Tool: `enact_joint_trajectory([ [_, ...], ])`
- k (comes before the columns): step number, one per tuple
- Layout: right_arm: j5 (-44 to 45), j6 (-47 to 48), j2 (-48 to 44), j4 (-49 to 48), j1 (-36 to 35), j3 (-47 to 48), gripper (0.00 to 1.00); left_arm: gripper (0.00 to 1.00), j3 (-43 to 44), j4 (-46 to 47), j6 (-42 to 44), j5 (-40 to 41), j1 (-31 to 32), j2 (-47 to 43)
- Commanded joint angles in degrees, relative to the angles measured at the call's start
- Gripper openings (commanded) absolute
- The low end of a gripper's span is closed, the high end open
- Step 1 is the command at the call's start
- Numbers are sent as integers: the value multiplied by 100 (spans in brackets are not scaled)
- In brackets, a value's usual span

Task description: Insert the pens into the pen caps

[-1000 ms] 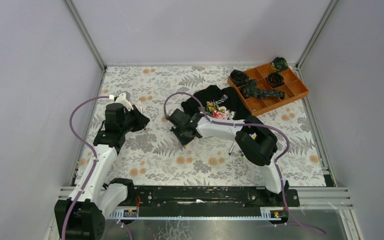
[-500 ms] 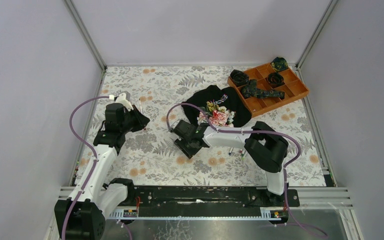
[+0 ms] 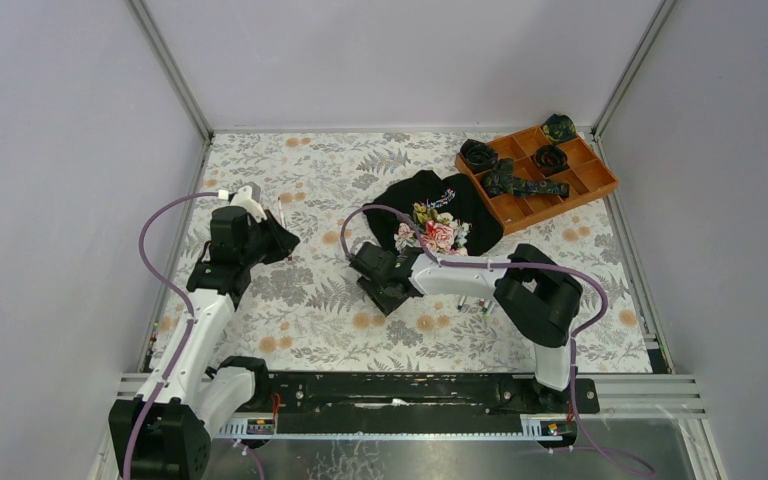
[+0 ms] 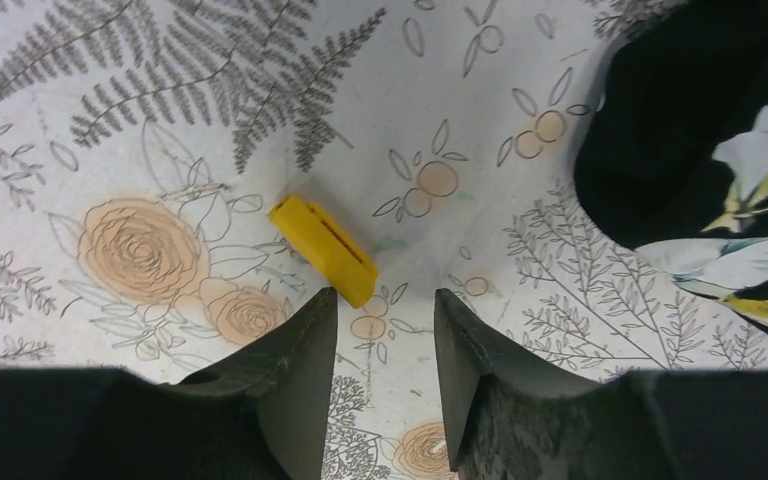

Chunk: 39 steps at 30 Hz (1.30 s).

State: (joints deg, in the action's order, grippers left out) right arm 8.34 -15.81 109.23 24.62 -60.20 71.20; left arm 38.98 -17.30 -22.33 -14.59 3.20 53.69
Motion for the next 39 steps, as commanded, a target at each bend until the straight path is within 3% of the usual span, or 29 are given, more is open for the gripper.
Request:
enact_joint_trajectory([
  [1,621,-144,170,212,130,242,45,0,-7,60,62,-48,-31,-56],
  [13,423,-84,895,28,477,1262,42,0,-26,60,53,-40,-37,-82],
  [18,312,-317,794,145,492,1628,42,0,-22,60,45,-22,-39,-105],
  [26,-376,-899,332,-34,454,1513,41,0,-31,86,18,-26,-34,-166],
  [39,-124,-839,675,333,222,1507,36,0,-55,110,-7,-73,-37,-223],
])
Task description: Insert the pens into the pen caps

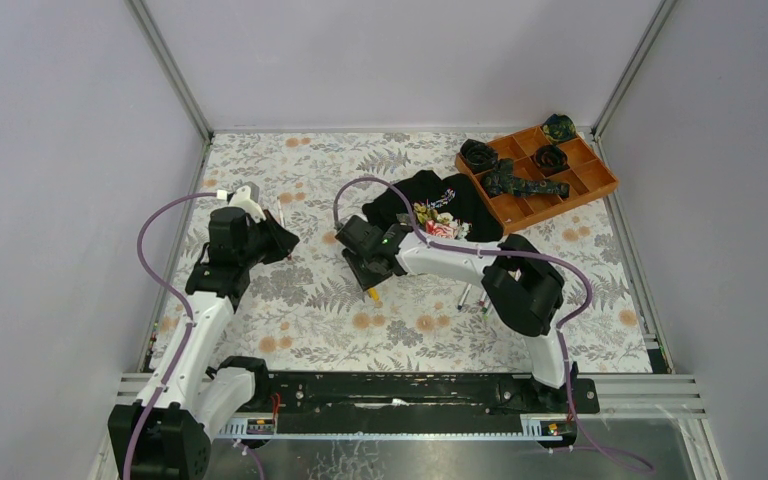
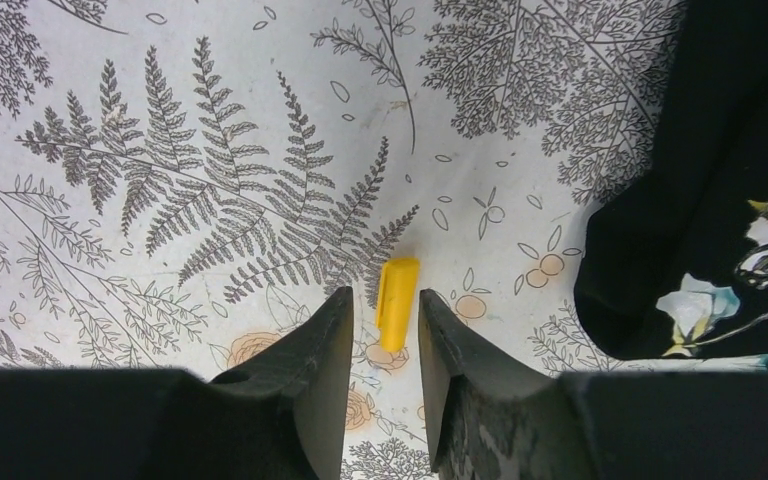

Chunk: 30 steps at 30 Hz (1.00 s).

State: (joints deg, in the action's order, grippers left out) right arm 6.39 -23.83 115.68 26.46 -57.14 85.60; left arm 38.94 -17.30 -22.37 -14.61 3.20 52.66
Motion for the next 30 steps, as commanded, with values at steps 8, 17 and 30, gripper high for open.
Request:
enact_joint_trajectory([
  [8,231,6,276,212,-143,140,32,0,-57,113,-15,-102,-36,-133],
  [17,1027,38,547,508,-277,217,22,0,-132,332,-122,-476,-28,-139],
  [30,-255,-697,-1557,-674,817,-778,0,0,-1062,3125,-854,-1822,1559,-567],
])
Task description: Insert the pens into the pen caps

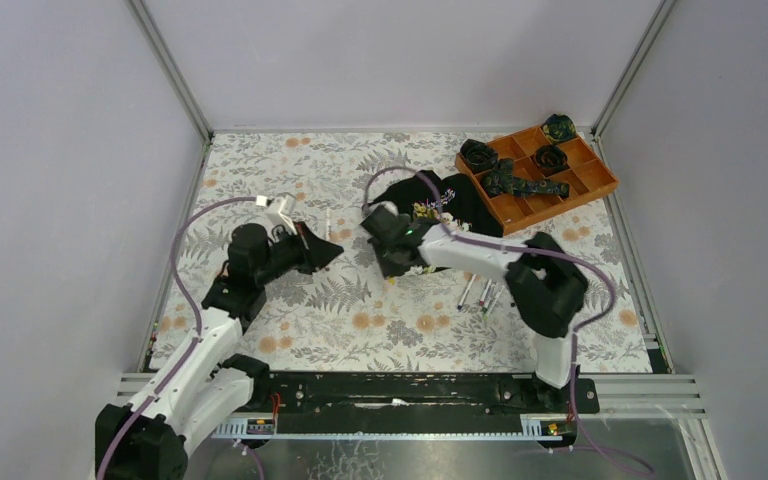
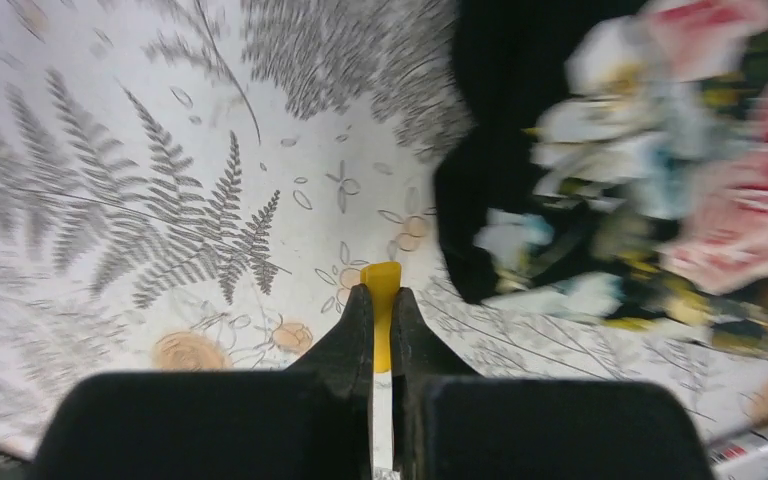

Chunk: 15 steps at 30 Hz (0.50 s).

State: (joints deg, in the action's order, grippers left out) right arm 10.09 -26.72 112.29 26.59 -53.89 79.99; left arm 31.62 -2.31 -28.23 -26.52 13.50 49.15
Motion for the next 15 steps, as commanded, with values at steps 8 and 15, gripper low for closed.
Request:
enact_joint_trajectory([
  [8,-1319,-1249,-2996,-2503,906,-971,0,0,-516,2140,-154,-1137,1273,-172],
  [15,-1440,-1918,-3716,-4163,912,-1702,0,0,-473,1975,-37,-1106,1435,-217],
])
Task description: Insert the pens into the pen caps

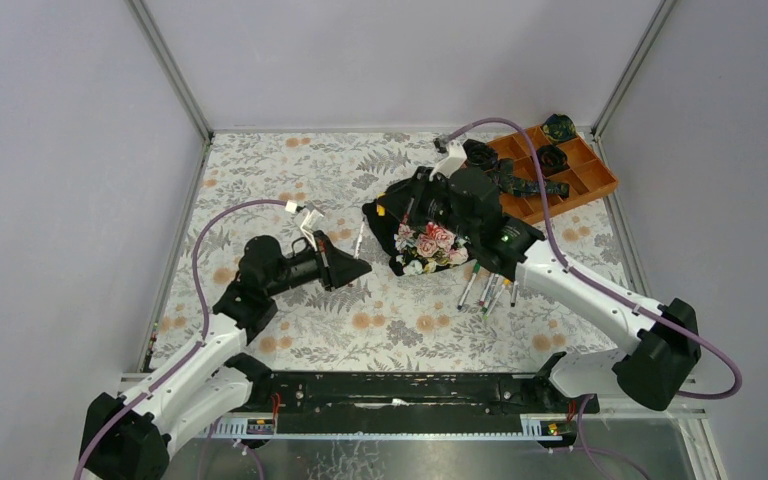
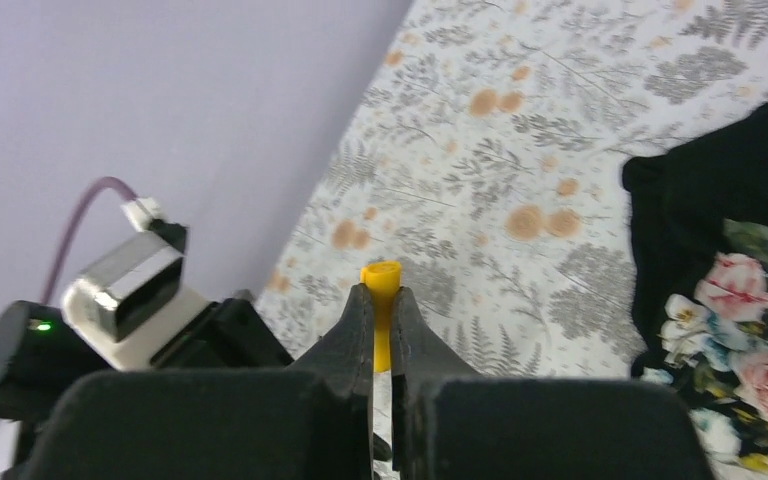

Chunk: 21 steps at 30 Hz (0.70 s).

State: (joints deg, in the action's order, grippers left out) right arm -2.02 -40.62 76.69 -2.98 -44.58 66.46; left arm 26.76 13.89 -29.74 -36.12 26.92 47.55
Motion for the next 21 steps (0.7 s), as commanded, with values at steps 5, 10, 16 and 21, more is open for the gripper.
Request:
enact_joint_trajectory([
  [5,-497,-594,-145,-1411,-24,-348,0,0,30,335,143,-136,139,-57],
  [10,-678,-624,-77,-1526,-23,-386,0,0,44,315,152,-122,160,-57],
  [16,-771,-641,-3,-1598,-33,-362,0,0,49,268,178,-112,181,-64],
  [21,-821,-632,69,-1591,-25,-327,0,0,57,263,188,-97,193,-72],
])
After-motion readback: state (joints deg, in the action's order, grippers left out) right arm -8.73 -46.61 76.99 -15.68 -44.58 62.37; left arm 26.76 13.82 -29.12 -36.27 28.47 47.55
